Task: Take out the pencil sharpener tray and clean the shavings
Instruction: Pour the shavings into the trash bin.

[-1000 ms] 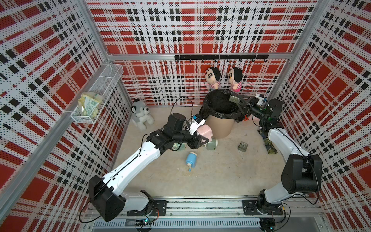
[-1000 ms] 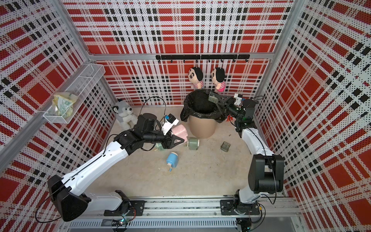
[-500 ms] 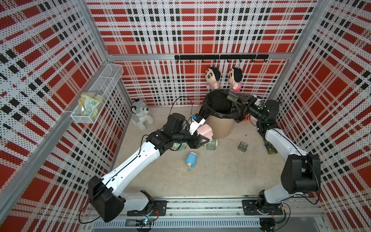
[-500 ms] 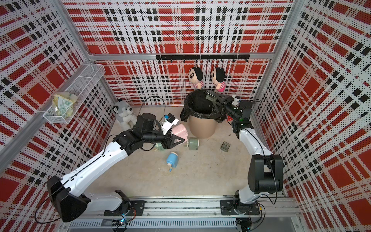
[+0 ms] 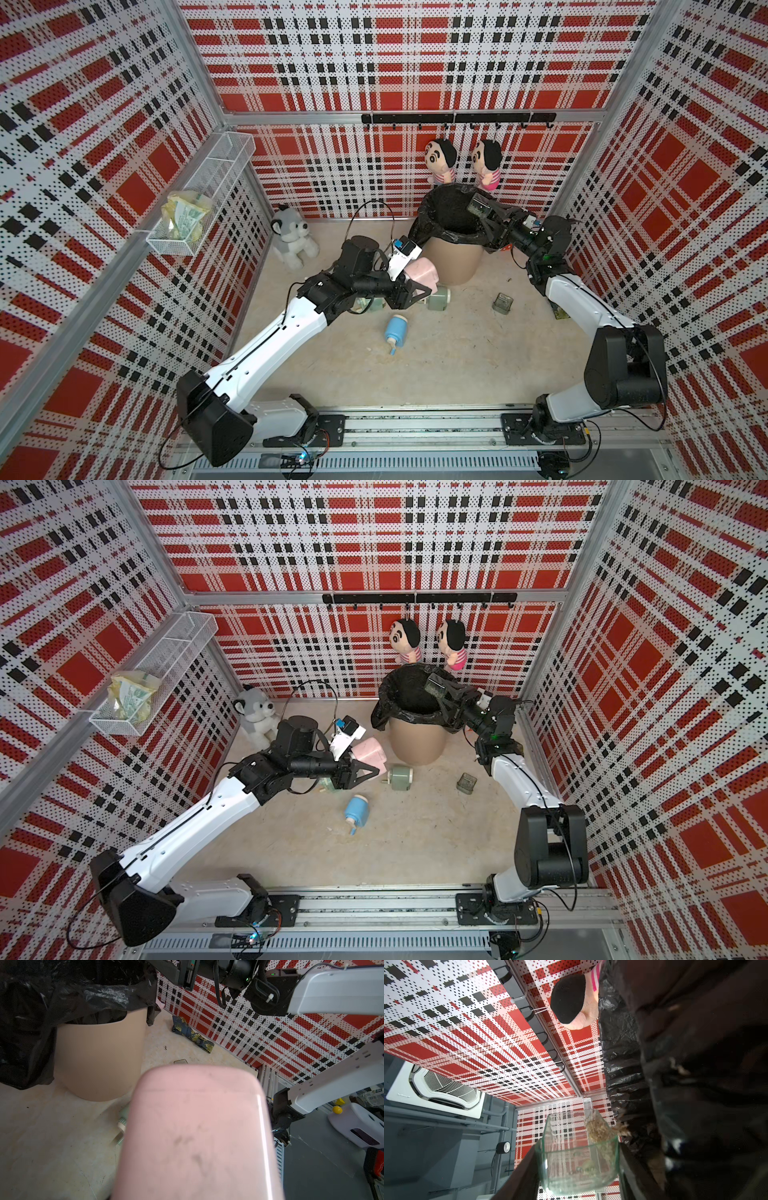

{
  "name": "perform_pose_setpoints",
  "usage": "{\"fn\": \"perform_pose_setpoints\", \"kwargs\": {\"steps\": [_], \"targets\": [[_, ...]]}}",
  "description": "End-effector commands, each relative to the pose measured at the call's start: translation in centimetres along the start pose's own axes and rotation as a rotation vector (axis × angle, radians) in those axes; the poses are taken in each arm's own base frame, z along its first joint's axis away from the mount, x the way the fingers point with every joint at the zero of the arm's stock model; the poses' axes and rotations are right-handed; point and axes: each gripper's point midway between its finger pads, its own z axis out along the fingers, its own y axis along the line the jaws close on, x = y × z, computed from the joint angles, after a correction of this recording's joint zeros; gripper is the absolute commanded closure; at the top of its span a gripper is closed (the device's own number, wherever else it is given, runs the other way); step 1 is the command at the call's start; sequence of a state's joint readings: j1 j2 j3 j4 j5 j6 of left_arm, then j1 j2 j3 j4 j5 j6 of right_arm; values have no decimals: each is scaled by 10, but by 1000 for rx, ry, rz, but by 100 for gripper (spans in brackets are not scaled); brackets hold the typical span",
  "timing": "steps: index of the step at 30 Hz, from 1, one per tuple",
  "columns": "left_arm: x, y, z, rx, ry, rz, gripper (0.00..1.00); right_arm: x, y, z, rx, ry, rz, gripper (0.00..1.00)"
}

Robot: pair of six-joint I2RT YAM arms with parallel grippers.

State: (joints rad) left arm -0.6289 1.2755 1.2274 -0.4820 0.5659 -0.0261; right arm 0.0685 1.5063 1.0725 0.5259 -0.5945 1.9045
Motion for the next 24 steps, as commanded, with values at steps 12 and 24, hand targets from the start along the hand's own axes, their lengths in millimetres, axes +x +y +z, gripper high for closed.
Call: {"fn": "perform_pose_setpoints", "kwargs": {"steps": [12,24], "targets": [[-34,-15,-13,43,-100,33,49,26,33,-8,-156,-68,160,49],[-43,-19,-12,53,-107,28,49,32,33,-7,-234,-83,236,48]]}}
